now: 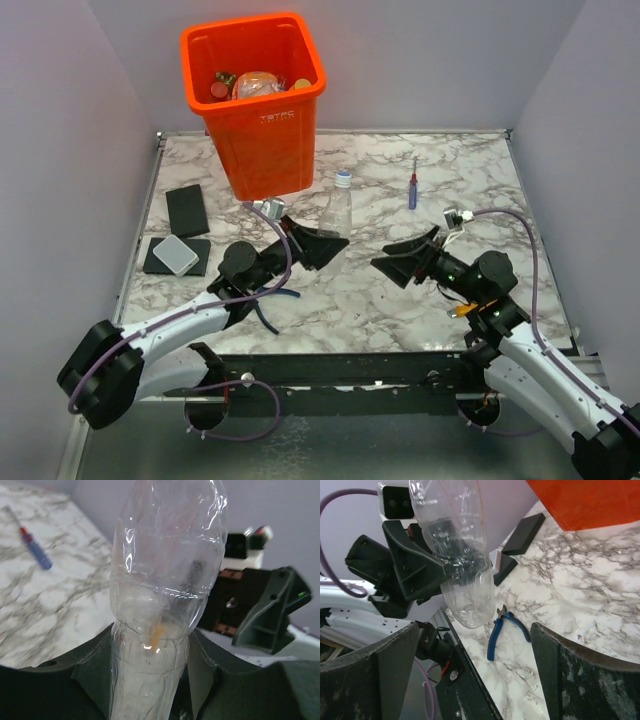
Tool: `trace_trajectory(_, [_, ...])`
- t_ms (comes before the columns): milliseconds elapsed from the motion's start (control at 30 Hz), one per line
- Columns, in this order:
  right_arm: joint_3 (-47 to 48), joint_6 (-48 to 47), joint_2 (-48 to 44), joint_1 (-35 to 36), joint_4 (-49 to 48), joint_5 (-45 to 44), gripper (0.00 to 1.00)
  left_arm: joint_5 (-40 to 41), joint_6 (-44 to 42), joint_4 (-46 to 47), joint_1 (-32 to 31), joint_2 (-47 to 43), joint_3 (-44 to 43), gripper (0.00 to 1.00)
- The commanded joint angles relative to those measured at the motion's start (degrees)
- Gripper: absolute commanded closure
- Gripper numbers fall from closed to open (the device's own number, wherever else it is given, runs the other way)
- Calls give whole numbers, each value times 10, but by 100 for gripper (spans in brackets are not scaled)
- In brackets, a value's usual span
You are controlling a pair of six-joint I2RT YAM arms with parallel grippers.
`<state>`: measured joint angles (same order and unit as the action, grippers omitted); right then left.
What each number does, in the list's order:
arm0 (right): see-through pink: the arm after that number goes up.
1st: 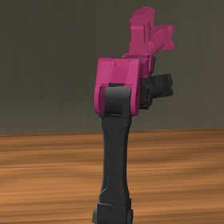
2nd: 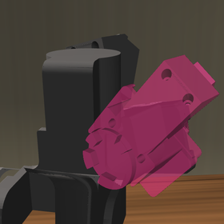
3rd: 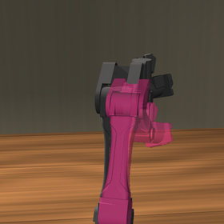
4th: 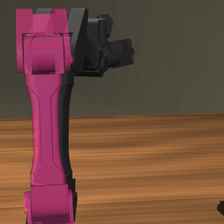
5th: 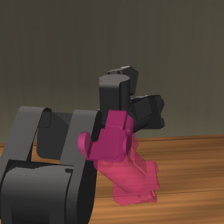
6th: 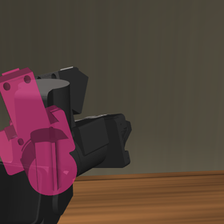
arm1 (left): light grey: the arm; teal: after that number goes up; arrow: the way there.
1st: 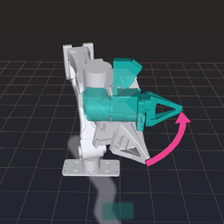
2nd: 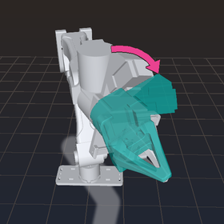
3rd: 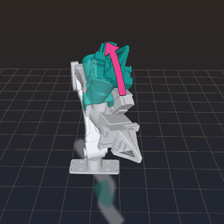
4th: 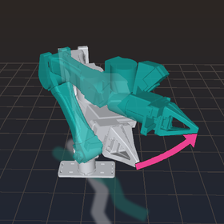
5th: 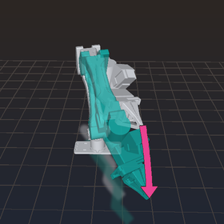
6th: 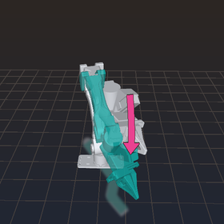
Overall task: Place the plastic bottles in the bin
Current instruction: Pick up the plastic bottle at the center of the board.
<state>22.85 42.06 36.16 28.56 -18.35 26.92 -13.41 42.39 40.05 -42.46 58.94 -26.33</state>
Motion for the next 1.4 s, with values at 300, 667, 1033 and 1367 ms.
trace_trajectory(300, [31,-7,78,73,-135,31,6,38,217,515,-48,176,-16,83])
trace_trajectory(667, [80,-23,152,112,-120,18,20,83,170,503,-97,185,-8,83])
trace_trajectory(1033, [71,-39,131,131,-93,-3,71,100,108,397,-102,131,0,27])
trace_trajectory(1367, [98,-139,33,130,76,-24,76,158,17,262,-100,11,18,1])
